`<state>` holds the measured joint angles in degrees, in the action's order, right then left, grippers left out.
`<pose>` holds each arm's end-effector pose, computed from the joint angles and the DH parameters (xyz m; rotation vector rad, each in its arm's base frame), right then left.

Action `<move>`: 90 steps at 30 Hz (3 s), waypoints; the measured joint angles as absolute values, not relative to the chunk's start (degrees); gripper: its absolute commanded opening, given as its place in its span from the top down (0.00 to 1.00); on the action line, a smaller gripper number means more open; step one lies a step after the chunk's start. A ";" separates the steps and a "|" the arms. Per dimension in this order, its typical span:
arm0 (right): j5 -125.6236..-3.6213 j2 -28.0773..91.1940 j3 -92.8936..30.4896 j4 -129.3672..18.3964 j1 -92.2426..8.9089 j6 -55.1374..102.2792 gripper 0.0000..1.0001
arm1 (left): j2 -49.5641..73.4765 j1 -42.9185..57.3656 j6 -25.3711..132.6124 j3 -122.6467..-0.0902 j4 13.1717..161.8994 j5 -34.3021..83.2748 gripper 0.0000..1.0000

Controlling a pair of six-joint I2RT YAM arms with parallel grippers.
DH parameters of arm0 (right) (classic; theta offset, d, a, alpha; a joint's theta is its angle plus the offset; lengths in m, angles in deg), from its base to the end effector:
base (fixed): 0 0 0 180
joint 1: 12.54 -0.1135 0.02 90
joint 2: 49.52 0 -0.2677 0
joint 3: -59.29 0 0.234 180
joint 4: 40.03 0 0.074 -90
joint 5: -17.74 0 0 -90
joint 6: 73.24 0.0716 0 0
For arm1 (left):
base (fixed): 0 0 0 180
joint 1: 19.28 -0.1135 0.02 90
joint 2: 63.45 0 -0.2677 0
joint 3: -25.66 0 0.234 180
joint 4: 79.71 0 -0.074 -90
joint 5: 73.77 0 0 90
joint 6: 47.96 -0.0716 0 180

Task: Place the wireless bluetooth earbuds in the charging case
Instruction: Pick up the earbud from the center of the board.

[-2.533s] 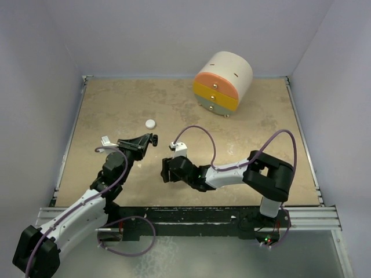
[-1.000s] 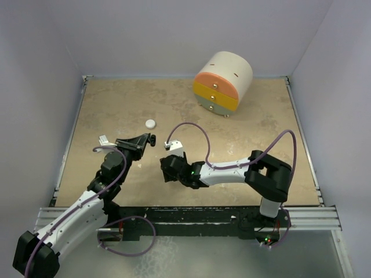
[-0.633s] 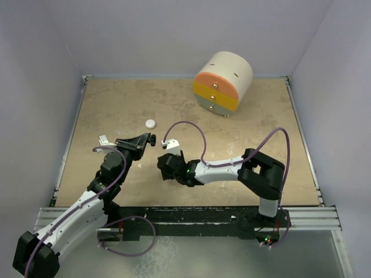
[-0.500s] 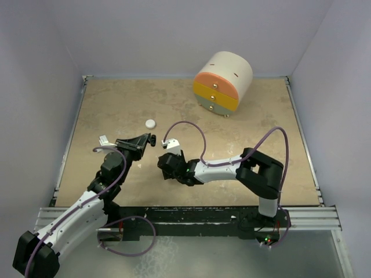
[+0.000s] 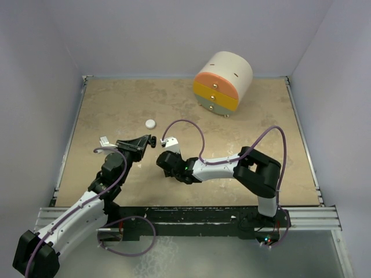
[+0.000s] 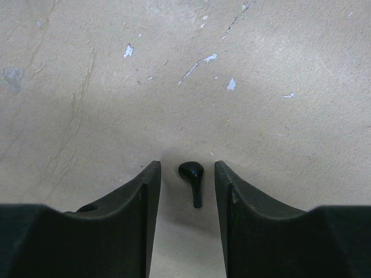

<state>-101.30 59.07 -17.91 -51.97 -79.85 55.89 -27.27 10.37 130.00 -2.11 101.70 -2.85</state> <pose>0.1881 0.3597 0.1516 -0.3018 2.2277 0.4255 0.1645 -0.0667 0.2200 -1.1295 1.4661 -1.2261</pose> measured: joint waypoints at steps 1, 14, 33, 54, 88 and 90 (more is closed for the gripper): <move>-101.30 59.07 -17.94 -51.97 -79.85 55.85 0.58 | -27.27 10.37 130.00 -2.02 101.70 -2.85 1.00; -101.34 59.20 -18.13 -52.52 -79.70 55.85 0.67 | -27.27 10.35 130.11 -1.91 101.99 -2.82 1.00; -102.35 60.65 -19.77 -52.74 -79.70 56.07 0.66 | -27.46 10.37 130.09 -1.91 102.01 -2.85 1.00; -103.75 60.65 -20.49 -56.06 -79.70 55.74 0.67 | -27.86 10.37 130.09 -1.91 101.92 -2.87 1.00; -104.29 56.89 -19.27 -60.65 -77.64 54.45 1.00 | -27.18 10.37 130.11 -1.91 101.68 -2.54 1.00; -104.32 55.10 -18.70 -60.65 -76.70 54.06 1.00 | -26.85 10.37 130.11 -1.91 101.75 -2.45 1.00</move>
<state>-104.32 55.10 -18.70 -60.65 -76.70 54.06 -26.85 10.37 130.11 -1.91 101.75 -2.45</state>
